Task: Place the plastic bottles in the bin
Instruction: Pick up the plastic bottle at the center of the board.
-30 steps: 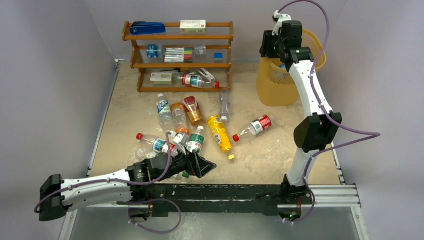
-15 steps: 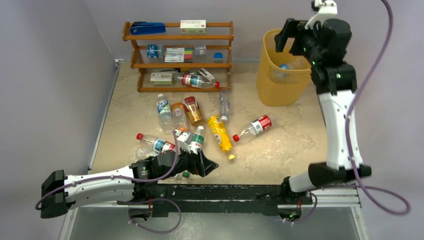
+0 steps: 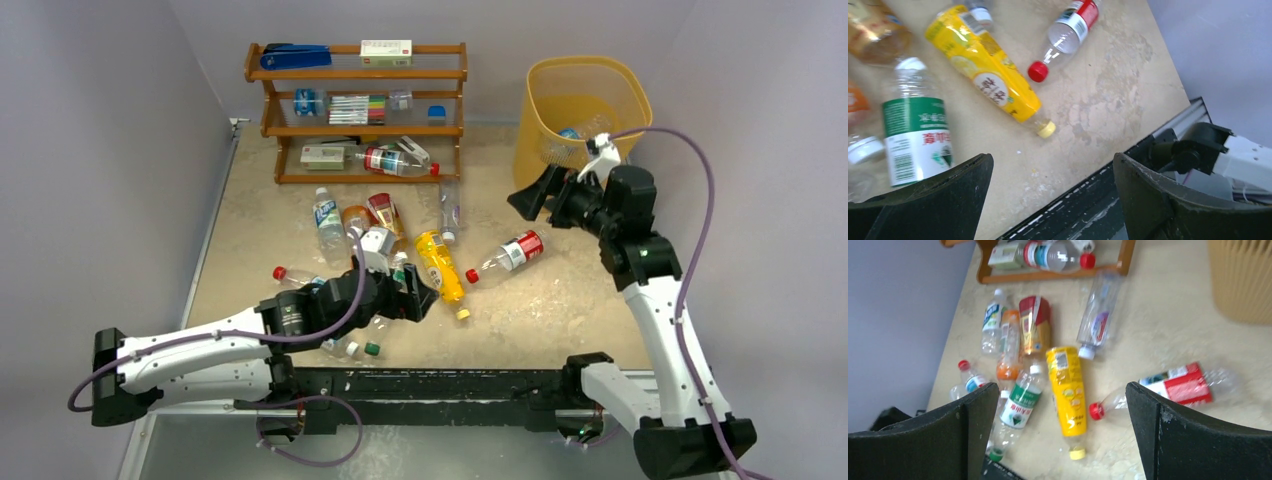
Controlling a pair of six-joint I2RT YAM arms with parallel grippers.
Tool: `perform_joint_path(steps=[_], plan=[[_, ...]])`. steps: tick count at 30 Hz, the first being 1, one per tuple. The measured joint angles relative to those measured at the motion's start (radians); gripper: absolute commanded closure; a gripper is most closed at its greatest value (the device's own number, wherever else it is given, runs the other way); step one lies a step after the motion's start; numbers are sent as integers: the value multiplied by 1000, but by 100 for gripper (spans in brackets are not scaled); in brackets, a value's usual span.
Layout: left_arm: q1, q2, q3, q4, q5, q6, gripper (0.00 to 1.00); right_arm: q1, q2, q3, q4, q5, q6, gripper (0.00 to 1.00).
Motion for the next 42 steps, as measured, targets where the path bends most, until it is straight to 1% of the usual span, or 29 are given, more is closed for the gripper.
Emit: perform_joint_path(steps=[4, 6, 9, 14, 18, 22, 25, 30, 34, 39, 42], plan=[[0, -80, 3, -86, -100, -3, 10, 1, -88, -187, 70, -51, 108, 0], [0, -97, 24, -141, -135, -11, 10, 1, -125, -240, 81, -55, 144, 0], [0, -99, 68, -213, -158, -33, 10, 1, -131, -299, 110, -69, 195, 0], [0, -139, 97, -307, -156, -93, 10, 1, -50, -480, 211, -68, 291, 0], [0, -245, 69, -353, -153, -145, 10, 1, 78, -566, 219, -27, 348, 0], [0, -359, 14, -395, -172, -194, 10, 1, 175, -543, 230, 25, 368, 0], [0, -394, -3, -412, -189, -211, 10, 1, 261, -504, 240, 51, 385, 0], [0, -373, -3, -421, -204, -216, 10, 1, 362, -448, 248, 97, 410, 0], [0, -336, -3, -420, -204, -213, 10, 1, 473, -358, 249, 122, 407, 0], [0, -328, -11, -402, -203, -216, 10, 1, 550, -314, 262, 142, 373, 5], [0, -321, -34, -382, -197, -218, 10, 1, 580, -314, 274, 136, 359, 12]])
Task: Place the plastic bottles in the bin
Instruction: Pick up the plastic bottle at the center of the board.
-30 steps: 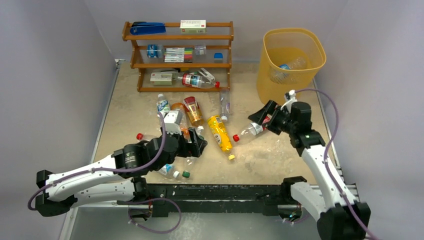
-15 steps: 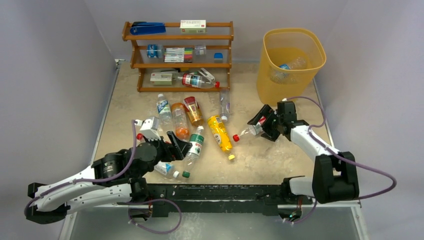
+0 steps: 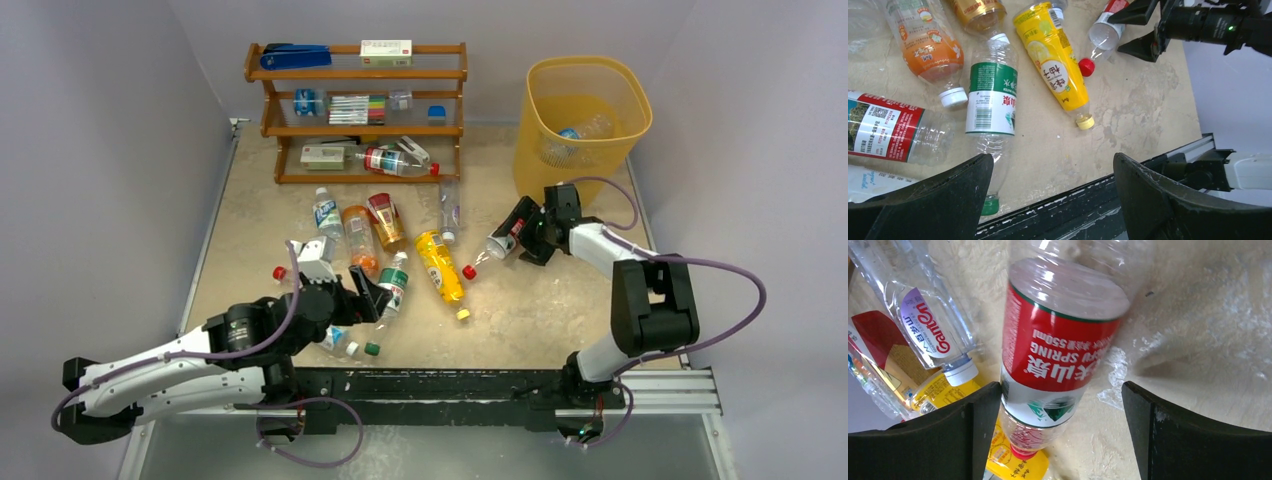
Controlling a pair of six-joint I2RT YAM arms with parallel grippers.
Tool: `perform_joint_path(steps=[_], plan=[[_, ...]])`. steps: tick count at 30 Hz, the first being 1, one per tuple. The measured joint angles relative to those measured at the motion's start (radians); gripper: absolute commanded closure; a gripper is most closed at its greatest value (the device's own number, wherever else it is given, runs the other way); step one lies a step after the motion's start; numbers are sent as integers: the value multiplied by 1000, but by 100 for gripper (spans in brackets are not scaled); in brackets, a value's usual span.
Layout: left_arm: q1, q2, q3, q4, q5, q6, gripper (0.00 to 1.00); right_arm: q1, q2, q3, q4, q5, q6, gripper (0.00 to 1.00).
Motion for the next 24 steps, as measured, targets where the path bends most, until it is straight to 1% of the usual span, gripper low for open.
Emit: perform_joint_path(steps=[1, 4, 5, 7, 9, 13, 18, 21, 23, 24], plan=[[0, 7, -8, 2, 3, -1, 10, 0, 4, 3, 6, -2, -7, 16], [0, 46, -19, 15, 12, -1, 10, 2, 19, 14, 26, 0, -37, 39], [0, 59, -19, 22, 15, -1, 10, 2, 23, 14, 31, 2, -44, 45], [0, 82, -19, 35, 23, 0, 10, 2, 23, 11, 44, 4, -55, 54], [0, 101, -19, 43, 31, 0, 10, 2, 7, -12, 72, 4, -60, 61], [0, 90, -19, 52, 35, -1, 10, 2, -78, -95, 105, 4, -75, 61], [0, 44, -19, 47, 31, -8, 10, 2, -236, -117, 31, 8, -117, 60], [0, 18, -19, 43, 22, -22, 10, 2, -360, -30, -46, 8, -153, 59], [0, 6, -19, 40, 14, -27, 10, 2, -407, 88, -98, 11, -173, 60], [0, 4, -19, 38, 8, -29, 10, 2, -422, 182, -127, 14, -188, 59]])
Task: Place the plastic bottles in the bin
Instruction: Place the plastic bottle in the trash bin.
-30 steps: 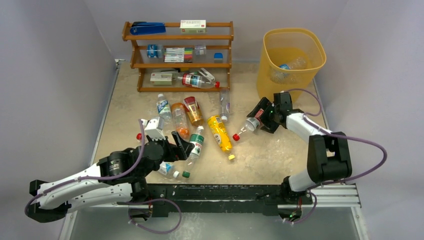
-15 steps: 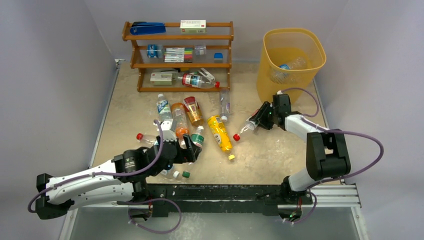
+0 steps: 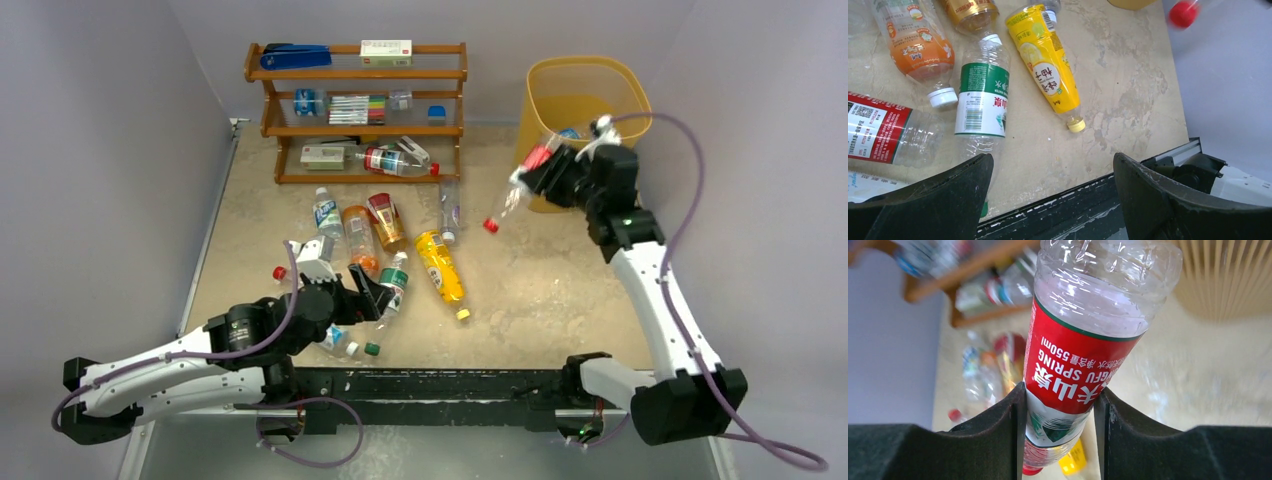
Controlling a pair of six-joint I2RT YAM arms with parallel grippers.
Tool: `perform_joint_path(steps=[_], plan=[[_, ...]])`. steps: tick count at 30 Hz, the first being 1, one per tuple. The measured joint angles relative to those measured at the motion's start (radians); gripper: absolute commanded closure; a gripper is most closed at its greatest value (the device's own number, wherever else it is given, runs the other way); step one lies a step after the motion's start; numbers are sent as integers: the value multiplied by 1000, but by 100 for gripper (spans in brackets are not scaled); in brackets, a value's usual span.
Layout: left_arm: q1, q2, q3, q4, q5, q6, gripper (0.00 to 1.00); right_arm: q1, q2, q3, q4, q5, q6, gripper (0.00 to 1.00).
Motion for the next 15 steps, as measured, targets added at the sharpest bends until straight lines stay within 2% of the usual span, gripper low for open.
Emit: perform_joint_path(steps=[2, 3, 5, 9, 11, 15], plan=[[0, 3, 0, -3, -5, -3, 10, 0, -6, 137, -30, 18, -21, 59], [0, 5, -2, -3, -6, -8, 10, 0, 5, 294, -58, 49, -45, 59], [0, 6, -11, -1, -8, -17, 10, 0, 18, 394, -71, 77, -62, 59], [0, 13, -44, 3, -8, -27, 10, -3, 130, 741, -101, 195, -114, 58], [0, 16, -57, 7, -6, -32, 10, -8, 186, 850, -90, 262, -137, 58], [0, 19, -65, 16, -5, -37, 10, -38, 281, 943, -65, 381, -176, 58]])
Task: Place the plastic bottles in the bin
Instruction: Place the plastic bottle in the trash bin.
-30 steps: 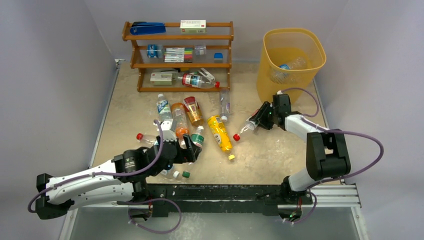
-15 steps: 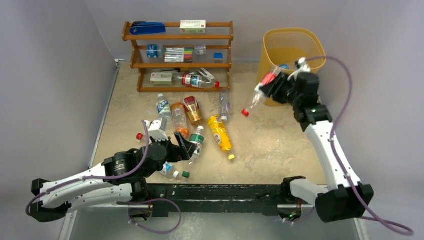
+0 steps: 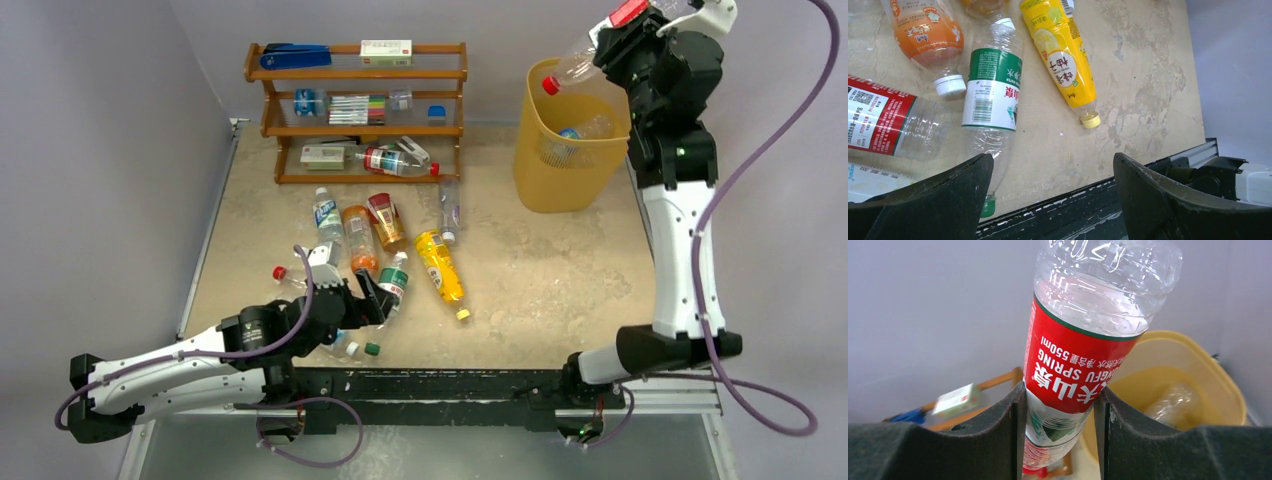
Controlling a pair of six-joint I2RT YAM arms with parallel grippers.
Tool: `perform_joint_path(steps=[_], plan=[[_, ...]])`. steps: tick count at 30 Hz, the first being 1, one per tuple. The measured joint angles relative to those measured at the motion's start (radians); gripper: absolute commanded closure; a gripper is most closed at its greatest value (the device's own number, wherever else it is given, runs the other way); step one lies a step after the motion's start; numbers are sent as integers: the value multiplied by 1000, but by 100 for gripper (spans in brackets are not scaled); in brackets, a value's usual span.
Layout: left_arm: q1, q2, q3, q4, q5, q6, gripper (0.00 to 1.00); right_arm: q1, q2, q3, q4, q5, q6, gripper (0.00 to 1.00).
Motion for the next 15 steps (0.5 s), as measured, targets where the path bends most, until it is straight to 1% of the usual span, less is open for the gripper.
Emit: perform_joint_path(steps=[6, 7, 8, 10, 12, 14, 15], plan=[[0, -3, -1, 24, 1, -6, 10, -92, 193, 95, 21, 65, -31, 58], [0, -3, -1, 25, 1, -6, 10, -109, 225, 108, 26, 69, -34, 58], [0, -4, -1, 25, 1, -6, 10, -125, 255, 120, 32, 71, -39, 54], [0, -7, -1, 26, 1, -6, 10, -145, 306, 146, 39, 71, -53, 36], [0, -10, -4, 31, 1, -6, 10, -161, 367, 196, 41, 63, -71, 23], [0, -11, -10, 31, 0, -6, 10, -168, 431, 271, 29, 37, -91, 7], [0, -10, -13, 31, 0, -6, 10, -168, 458, 308, 21, 24, -98, 3]])
